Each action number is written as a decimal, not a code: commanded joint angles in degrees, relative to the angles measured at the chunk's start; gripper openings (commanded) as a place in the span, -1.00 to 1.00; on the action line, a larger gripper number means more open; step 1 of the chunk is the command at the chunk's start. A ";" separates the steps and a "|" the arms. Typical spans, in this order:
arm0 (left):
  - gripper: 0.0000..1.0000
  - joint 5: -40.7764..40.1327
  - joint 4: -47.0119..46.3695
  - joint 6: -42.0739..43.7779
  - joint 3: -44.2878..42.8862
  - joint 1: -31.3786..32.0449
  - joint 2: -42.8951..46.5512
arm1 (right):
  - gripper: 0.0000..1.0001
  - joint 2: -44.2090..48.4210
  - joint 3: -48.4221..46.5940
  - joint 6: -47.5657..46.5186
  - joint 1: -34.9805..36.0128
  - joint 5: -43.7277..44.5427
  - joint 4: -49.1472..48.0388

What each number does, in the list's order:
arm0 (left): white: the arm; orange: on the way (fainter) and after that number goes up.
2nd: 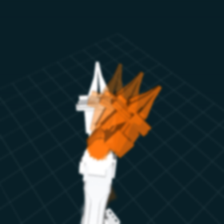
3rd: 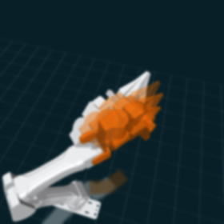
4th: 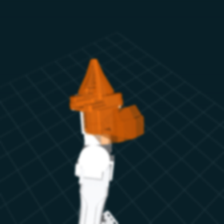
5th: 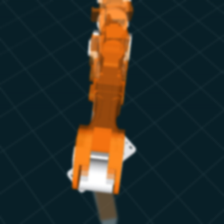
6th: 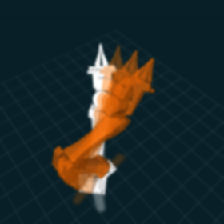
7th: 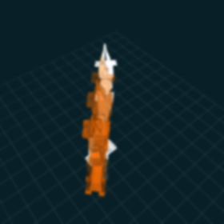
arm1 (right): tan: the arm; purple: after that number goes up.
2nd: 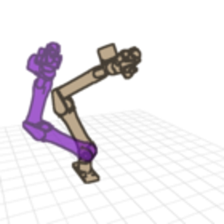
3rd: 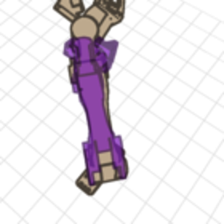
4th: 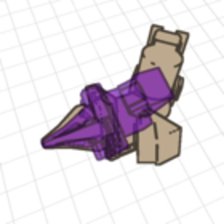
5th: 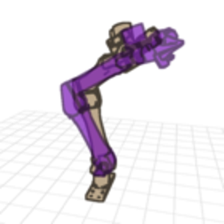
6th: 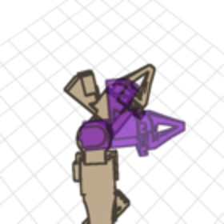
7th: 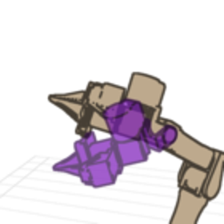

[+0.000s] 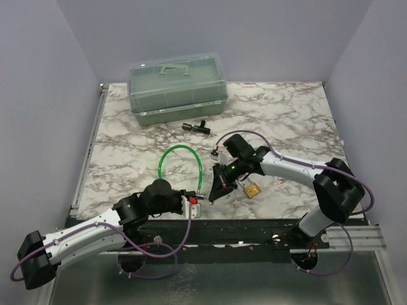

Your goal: Unlock with the key

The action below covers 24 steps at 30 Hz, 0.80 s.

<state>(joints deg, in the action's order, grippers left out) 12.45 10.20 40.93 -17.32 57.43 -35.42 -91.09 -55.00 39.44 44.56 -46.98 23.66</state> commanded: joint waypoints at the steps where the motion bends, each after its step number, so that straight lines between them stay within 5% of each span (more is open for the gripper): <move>1: -1.00 8.03 -14.41 1.03 -2.54 1.38 1.09 | -0.99 -1.04 -3.29 4.32 -0.08 4.51 -5.45; 9: -1.00 9.29 -14.31 0.11 -2.80 1.39 0.53 | -0.99 -0.94 -5.89 -8.18 4.31 18.62 -0.69; 13: -1.00 8.59 -14.09 0.67 -2.88 1.40 0.34 | -0.99 -2.23 -8.01 -5.41 4.31 24.48 4.28; 20: -1.00 8.21 -13.89 0.91 -2.98 1.37 -0.16 | -0.99 -3.97 -6.11 4.88 4.31 10.85 -3.96; 24: -1.00 8.21 -13.76 0.90 -2.98 1.42 -0.06 | -0.99 -3.99 -6.86 3.02 4.31 14.29 -1.94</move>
<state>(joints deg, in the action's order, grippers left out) 12.19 11.75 40.82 -17.32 57.43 -36.71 -93.34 -61.32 40.10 49.04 -37.21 31.77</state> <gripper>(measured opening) 0.151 0.024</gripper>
